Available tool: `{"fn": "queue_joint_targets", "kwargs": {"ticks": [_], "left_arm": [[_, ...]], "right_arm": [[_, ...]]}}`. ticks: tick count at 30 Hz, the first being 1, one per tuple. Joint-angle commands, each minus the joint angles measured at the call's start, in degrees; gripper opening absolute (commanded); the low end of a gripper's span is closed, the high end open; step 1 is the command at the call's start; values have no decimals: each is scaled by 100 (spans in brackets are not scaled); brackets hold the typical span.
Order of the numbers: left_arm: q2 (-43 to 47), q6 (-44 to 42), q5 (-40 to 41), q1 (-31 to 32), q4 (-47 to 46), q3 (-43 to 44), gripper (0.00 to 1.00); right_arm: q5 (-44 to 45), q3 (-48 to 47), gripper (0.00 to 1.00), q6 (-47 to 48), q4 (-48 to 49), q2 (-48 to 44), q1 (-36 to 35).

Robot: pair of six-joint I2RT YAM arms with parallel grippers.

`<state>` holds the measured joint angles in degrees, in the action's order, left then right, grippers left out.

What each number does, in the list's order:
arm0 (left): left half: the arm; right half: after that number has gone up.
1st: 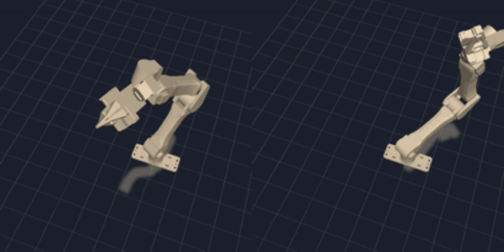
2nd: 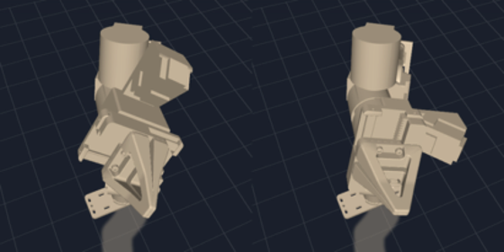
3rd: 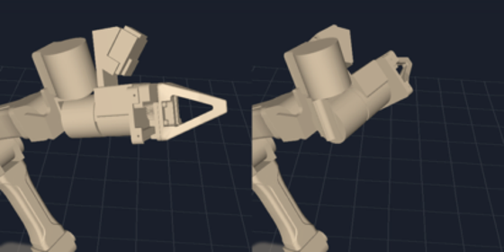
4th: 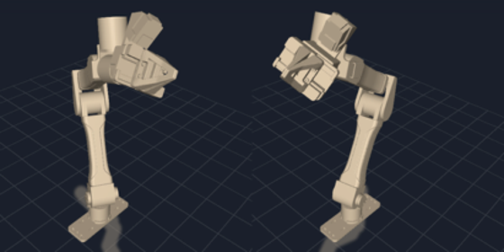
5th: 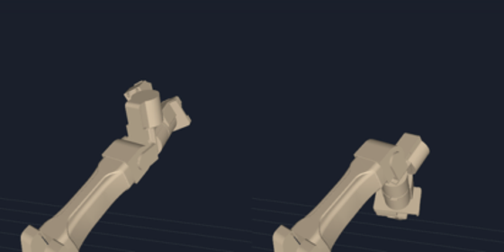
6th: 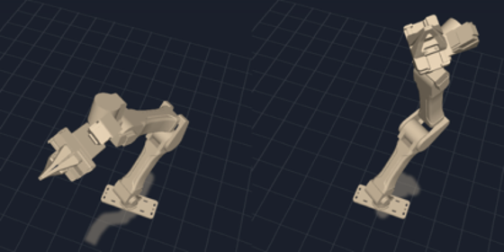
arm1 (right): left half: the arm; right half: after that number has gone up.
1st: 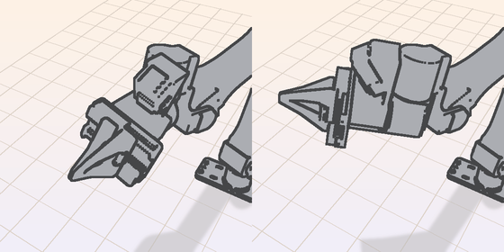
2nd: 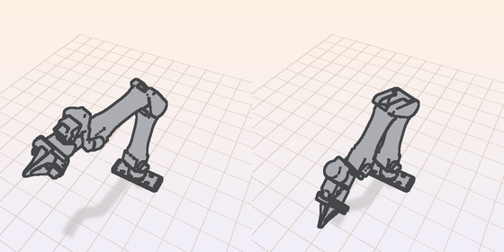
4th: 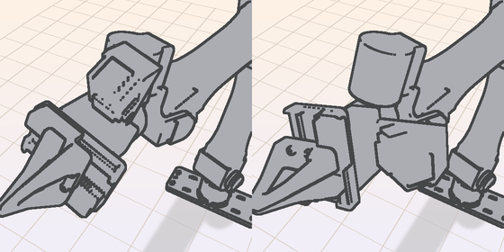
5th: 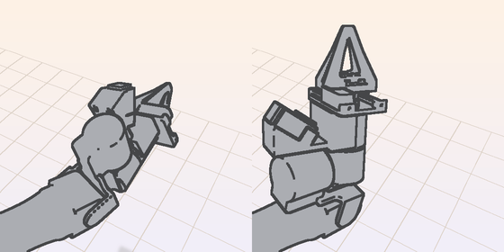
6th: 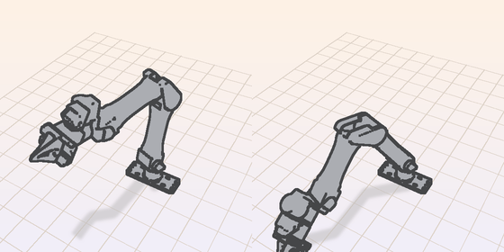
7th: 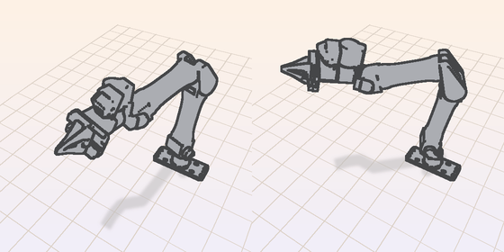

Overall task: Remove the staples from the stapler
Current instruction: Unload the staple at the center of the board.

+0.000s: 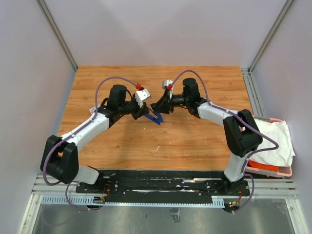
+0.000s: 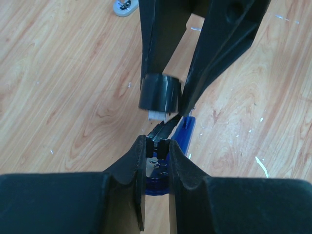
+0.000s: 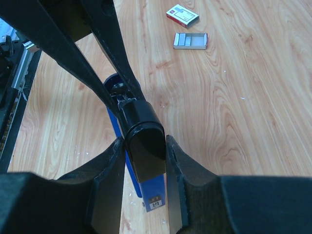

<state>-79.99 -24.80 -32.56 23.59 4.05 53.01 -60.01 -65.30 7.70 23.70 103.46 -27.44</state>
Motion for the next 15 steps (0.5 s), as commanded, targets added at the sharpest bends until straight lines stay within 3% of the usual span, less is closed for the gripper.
{"fn": "queue_joint_targets", "kwargs": {"ticks": [1,6,15], "left_arm": [[135,-85,-317,242,-331,332,0],[184,82,-288,247,-361,283,0],[127,164,139,292,-187,313,0]], "right_arm": [[227,-354,11,-487,-121,112,-380],[411,-461,13,-472,-283,126,-459],[1172,-609,33,-671,-717,-108,-589]]}}
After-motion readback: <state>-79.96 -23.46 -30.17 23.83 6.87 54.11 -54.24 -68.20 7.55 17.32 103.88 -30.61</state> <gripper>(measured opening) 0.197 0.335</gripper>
